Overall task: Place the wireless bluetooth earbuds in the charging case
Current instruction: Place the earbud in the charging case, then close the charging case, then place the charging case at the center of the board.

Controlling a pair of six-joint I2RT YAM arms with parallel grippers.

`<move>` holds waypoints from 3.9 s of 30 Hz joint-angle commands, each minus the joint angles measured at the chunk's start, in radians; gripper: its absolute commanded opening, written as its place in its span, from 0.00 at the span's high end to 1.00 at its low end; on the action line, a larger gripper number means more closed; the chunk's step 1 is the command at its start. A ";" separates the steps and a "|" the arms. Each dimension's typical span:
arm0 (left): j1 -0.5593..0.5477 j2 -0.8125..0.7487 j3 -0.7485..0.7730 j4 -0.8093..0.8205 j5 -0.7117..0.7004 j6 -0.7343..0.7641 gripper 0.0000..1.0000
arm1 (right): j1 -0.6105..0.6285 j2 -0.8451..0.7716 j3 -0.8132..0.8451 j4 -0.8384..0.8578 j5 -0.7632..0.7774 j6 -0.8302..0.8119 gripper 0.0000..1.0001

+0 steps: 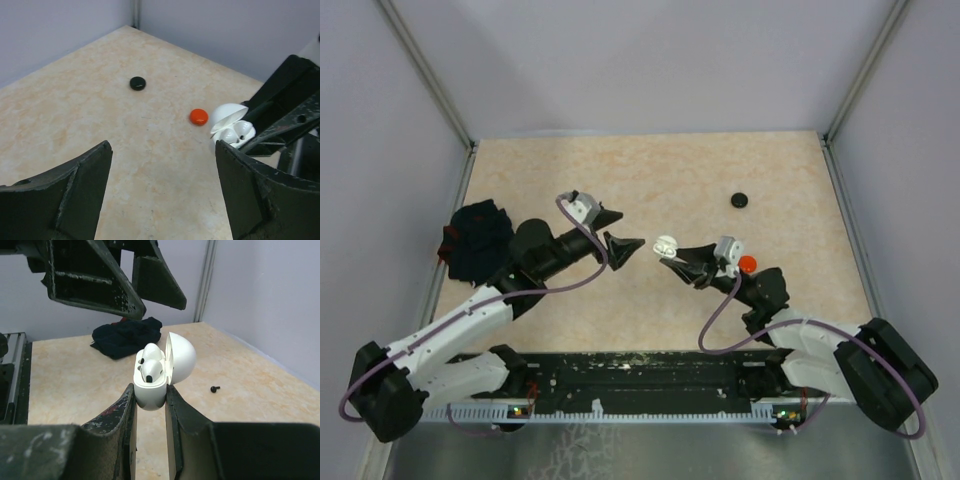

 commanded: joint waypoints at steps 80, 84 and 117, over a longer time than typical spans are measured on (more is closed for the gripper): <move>0.308 -0.012 0.159 -0.735 -0.263 0.076 0.06 | -0.559 0.052 0.135 -1.154 0.114 0.633 0.99; 0.330 -0.027 0.151 -0.726 -0.228 0.074 0.06 | -0.582 0.085 0.147 -1.200 0.154 0.625 0.90; 0.428 -0.069 0.132 -0.704 -0.162 0.050 0.05 | -0.521 0.132 0.601 -1.389 0.492 0.274 0.28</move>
